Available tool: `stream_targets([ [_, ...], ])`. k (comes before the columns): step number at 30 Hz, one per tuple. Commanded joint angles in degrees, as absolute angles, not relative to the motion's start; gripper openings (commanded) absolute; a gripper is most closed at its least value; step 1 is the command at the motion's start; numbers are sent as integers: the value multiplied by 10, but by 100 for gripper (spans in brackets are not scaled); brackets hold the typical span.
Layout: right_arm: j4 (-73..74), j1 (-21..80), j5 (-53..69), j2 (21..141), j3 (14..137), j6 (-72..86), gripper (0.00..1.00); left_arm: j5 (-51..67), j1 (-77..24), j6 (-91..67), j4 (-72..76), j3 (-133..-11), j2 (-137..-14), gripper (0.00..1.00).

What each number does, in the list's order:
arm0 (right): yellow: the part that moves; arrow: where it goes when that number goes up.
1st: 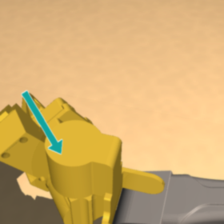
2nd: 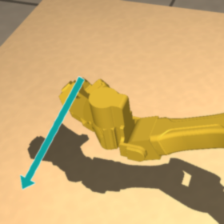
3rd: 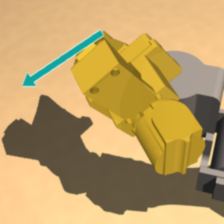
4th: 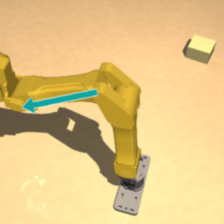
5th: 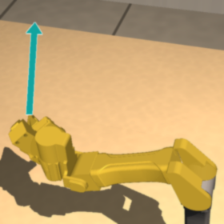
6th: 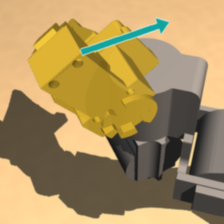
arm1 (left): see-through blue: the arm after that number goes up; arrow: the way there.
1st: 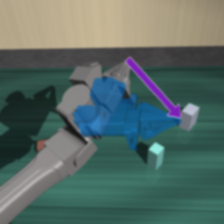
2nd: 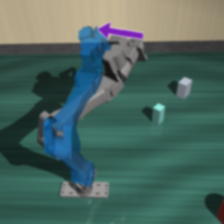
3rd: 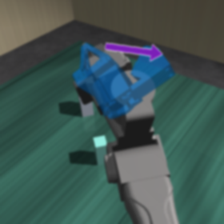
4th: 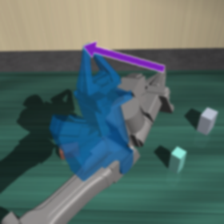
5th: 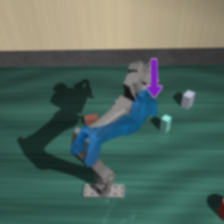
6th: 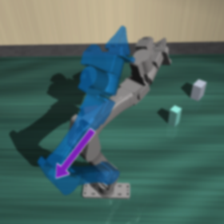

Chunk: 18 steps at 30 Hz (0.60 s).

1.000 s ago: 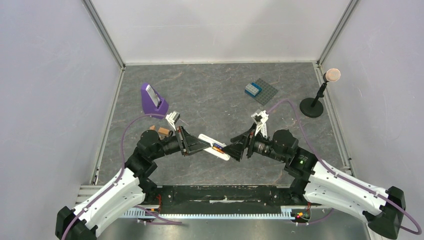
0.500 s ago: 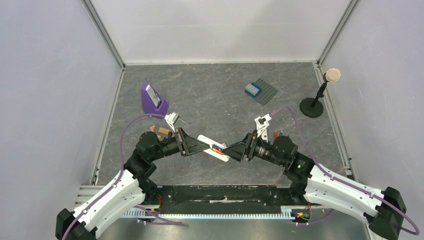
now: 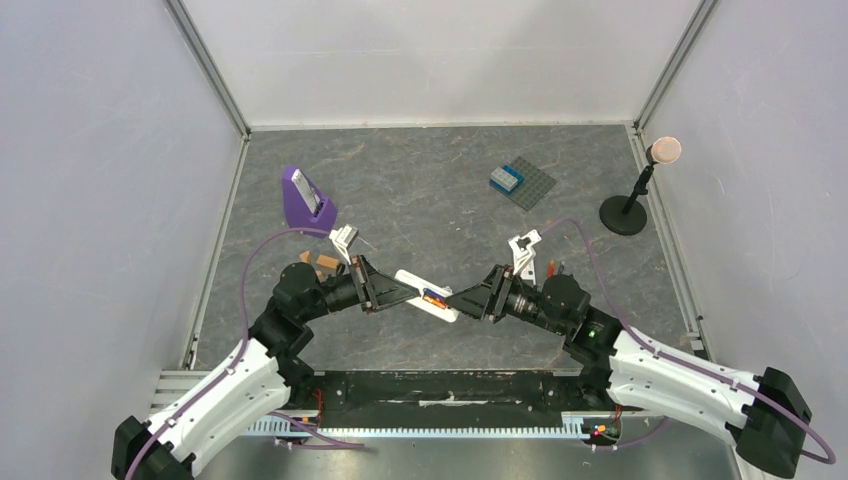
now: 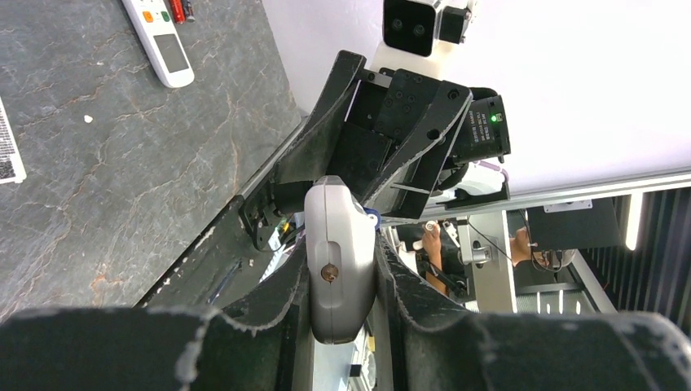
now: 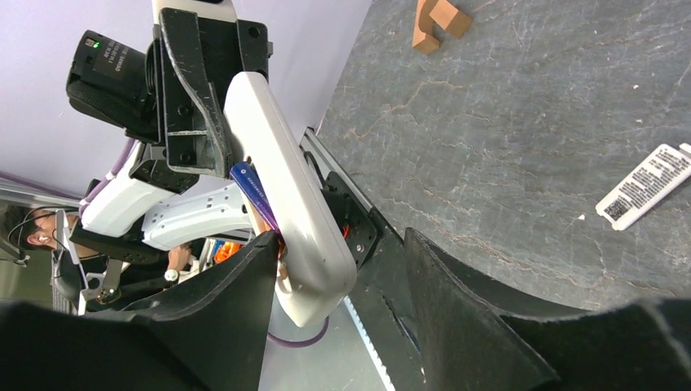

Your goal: Load the batteries into the remote control

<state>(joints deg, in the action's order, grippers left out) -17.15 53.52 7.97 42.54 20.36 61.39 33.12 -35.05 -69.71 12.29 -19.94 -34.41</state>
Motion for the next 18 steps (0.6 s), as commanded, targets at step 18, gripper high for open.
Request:
stream_targets([
  [18, -126, 536, 49, 425, 215, 624, 62, 321, -350, -652, 133, -201, -337, 2],
])
